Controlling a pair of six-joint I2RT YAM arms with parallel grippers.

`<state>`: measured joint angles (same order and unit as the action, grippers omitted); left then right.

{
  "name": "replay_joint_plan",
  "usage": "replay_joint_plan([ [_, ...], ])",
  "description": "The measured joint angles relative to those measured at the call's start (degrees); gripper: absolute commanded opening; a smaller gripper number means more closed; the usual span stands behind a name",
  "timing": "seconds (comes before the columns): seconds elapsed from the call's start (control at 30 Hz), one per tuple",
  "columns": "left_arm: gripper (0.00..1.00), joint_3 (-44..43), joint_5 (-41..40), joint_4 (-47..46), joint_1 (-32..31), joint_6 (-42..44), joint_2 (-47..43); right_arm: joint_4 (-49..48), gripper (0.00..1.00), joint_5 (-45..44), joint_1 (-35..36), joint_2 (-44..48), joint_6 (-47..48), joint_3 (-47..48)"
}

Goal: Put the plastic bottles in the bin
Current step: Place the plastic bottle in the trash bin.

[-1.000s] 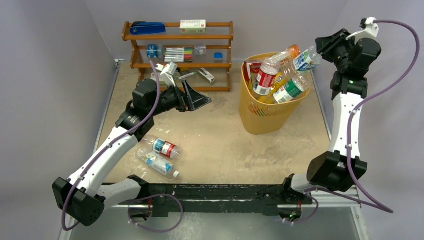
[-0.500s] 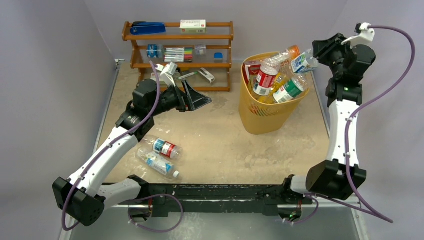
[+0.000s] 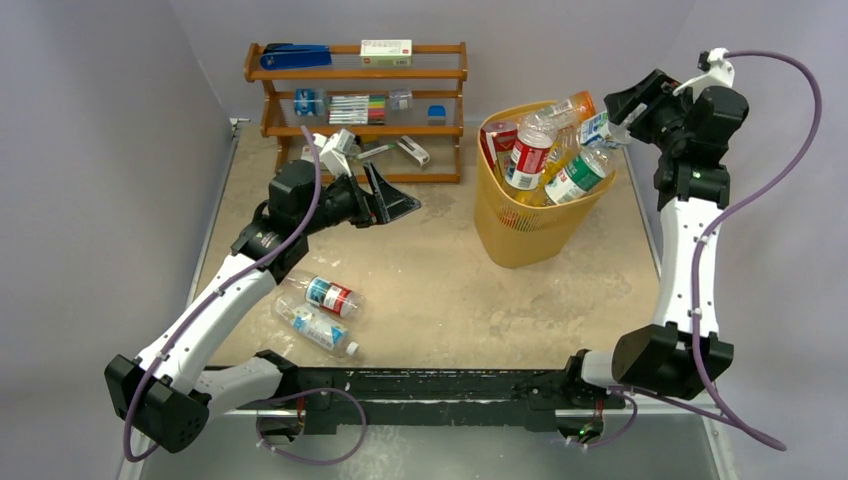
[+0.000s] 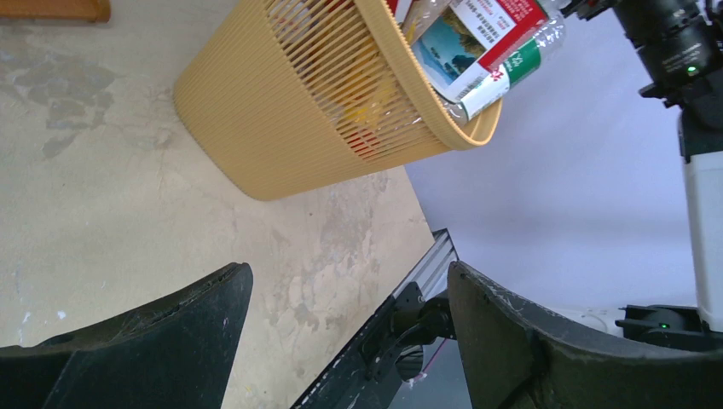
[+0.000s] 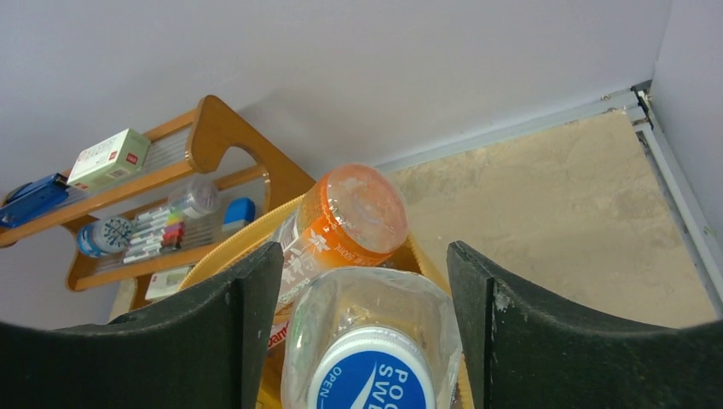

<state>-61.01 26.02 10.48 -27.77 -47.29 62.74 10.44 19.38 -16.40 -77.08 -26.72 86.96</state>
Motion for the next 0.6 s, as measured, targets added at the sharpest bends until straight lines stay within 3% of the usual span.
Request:
replay_joint_plan([
  [0.27,0.84,-0.7,-2.84,4.59,0.02,0.46,-0.11,7.8,0.85,-0.72,-1.2,0.11,-0.04,4.35],
  [0.6,0.84,-1.42,-6.49,8.13,0.02,0.55,-0.52,12.28,0.89,0.74,-8.2,3.98,-0.04,5.64],
])
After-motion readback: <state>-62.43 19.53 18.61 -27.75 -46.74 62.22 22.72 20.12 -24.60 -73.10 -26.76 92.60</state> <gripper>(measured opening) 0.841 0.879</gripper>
